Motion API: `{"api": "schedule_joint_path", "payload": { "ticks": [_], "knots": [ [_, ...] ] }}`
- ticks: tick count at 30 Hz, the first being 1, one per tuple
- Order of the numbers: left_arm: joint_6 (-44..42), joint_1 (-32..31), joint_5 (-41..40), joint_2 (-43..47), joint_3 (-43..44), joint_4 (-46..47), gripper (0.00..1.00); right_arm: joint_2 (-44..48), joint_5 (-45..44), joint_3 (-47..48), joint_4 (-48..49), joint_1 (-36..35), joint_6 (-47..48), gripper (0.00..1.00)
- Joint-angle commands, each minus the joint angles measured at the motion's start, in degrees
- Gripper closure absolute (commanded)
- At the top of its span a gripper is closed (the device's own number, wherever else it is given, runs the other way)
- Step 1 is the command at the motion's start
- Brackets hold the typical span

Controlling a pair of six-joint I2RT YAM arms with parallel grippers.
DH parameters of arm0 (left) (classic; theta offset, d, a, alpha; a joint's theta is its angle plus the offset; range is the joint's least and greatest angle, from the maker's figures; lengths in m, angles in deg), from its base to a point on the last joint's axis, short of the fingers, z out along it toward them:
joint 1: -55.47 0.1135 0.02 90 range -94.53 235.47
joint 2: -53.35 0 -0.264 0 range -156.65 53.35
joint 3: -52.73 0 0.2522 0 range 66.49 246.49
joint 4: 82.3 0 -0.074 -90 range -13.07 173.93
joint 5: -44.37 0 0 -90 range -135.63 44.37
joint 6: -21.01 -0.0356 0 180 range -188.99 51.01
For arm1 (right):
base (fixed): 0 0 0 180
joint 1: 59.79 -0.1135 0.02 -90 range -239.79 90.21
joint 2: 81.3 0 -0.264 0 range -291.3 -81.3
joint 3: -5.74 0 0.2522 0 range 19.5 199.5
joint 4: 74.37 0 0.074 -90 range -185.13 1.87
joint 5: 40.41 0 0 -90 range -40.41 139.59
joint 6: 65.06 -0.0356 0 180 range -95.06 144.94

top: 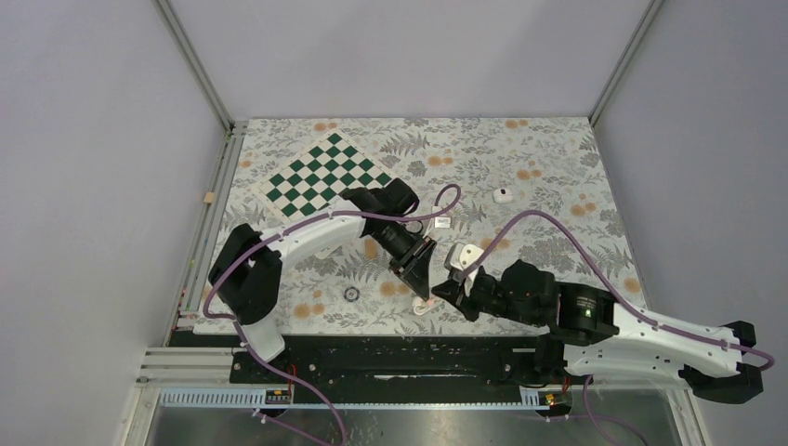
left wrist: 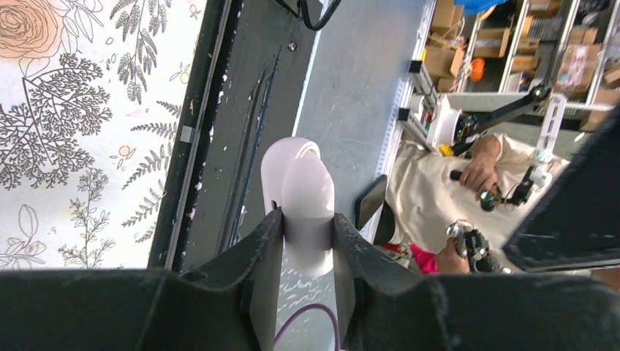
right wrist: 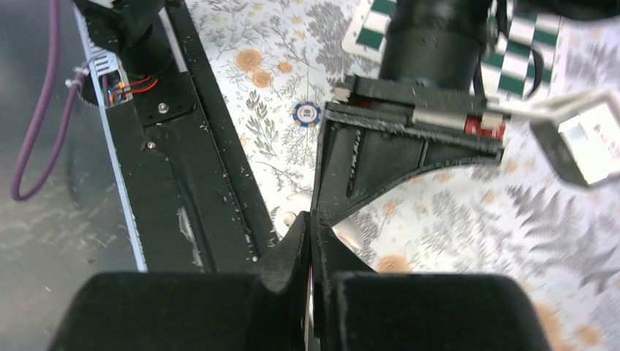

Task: Insert the wireless bluetooth earbuds into the charging case
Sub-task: Place the earbud in the charging case.

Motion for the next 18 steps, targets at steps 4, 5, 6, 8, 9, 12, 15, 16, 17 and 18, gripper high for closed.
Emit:
{"api": "schedule_joint_path", "payload": {
  "ticks": [4, 5, 6, 8, 9, 12, 15, 16, 17, 18],
  "knots": [
    [10.22, -0.23, -0.08, 5.73, -3.73, 11.08, 0.88, -1.92, -4.66, -4.29, 5.11, -0.3, -20.09, 1.0],
    [10.34, -0.21, -0.37, 5.68, -3.67, 11.04, 0.88, -2.51, -4.34, -4.58, 5.02, -0.3, -20.31, 1.0],
    [10.46, -0.23, -0.42, 5.68, -3.6, 11.08, 0.88, -3.14, -3.91, -4.83, 5.13, -0.28, -20.59, 1.0],
    [10.52, -0.22, -0.5, 5.62, -3.36, 11.17, 0.88, -3.93, -2.79, -5.72, 5.97, -0.33, -20.85, 1.0],
    [10.57, -0.23, -0.43, 5.5, -3.24, 11.17, 0.88, -4.17, -2.44, -6.23, 6.46, -0.3, -20.79, 1.0],
    [10.67, -0.23, -0.35, 5.13, -2.88, 11.18, 0.88, -4.17, -2.61, -7.14, 6.33, -0.34, -20.44, 1.0],
    [10.53, -0.2, -0.35, 4.78, -2.77, 11.17, 0.88, -2.57, -3.05, -7.85, 6.61, -0.32, -20.3, 1.0],
    [10.57, -0.19, -0.3, 4.65, -2.77, 11.17, 0.88, -2.08, -3.17, -8.01, 6.58, -0.3, -20.26, 1.0],
    [10.51, -0.22, -0.28, 4.54, -2.77, 11.19, 0.88, -1.68, -3.1, -8.09, 6.15, -0.32, -20.16, 1.0],
    [10.49, -0.22, -0.25, 4.43, -2.74, 11.18, 0.88, -1.52, -2.9, -8.03, 5.64, -0.28, -20.05, 1.0]
  ]
}}
